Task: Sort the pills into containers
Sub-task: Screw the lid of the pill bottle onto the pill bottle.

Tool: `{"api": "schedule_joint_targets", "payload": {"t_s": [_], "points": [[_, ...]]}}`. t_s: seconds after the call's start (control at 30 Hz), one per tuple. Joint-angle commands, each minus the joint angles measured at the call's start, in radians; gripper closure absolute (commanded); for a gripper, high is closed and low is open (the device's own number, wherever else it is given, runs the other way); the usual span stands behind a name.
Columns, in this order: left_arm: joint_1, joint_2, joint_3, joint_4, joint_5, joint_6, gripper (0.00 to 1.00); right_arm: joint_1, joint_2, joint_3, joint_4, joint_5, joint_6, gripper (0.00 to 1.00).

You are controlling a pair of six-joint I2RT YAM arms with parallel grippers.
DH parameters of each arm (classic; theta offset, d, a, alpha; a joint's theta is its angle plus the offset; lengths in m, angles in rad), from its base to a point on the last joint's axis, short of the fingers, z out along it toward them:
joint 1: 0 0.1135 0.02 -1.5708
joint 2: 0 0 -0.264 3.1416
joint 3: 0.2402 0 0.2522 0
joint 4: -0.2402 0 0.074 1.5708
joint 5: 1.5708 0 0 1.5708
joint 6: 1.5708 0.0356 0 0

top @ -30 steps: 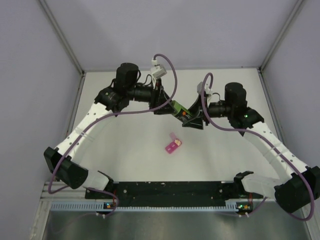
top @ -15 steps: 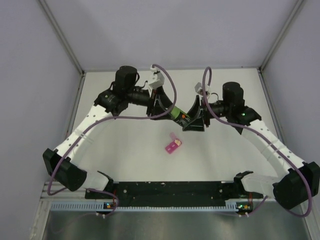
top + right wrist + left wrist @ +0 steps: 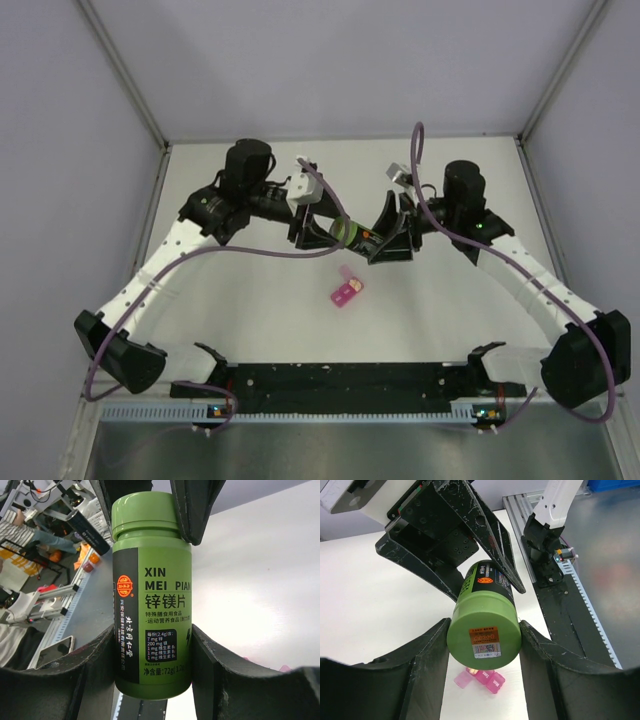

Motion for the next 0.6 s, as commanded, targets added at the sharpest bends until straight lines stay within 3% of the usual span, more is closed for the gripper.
{"api": "schedule_joint_targets", "payload": {"t_s": [0.0, 0.1, 0.37, 0.57], "points": [[-0.047, 0.026, -0.011, -0.104, -0.011, 0.065, 0.43, -0.002, -0.016, 0.035, 0.188, 0.004, 0.050, 1.00], [-0.047, 0.032, -0.001, -0.104, -0.016, 0.058, 0.28, -0.002, -0.023, 0.032, 0.172, 0.008, 0.038, 1.00], [-0.047, 0.029, 0.001, -0.060, -0.040, -0.016, 0.03, 0.000, -0.032, 0.032, 0.120, 0.031, -0.014, 1.00], [-0.027, 0.003, -0.022, 0.052, -0.109, -0.208, 0.01, -0.002, -0.065, 0.055, -0.058, 0.147, -0.181, 1.00]]}}
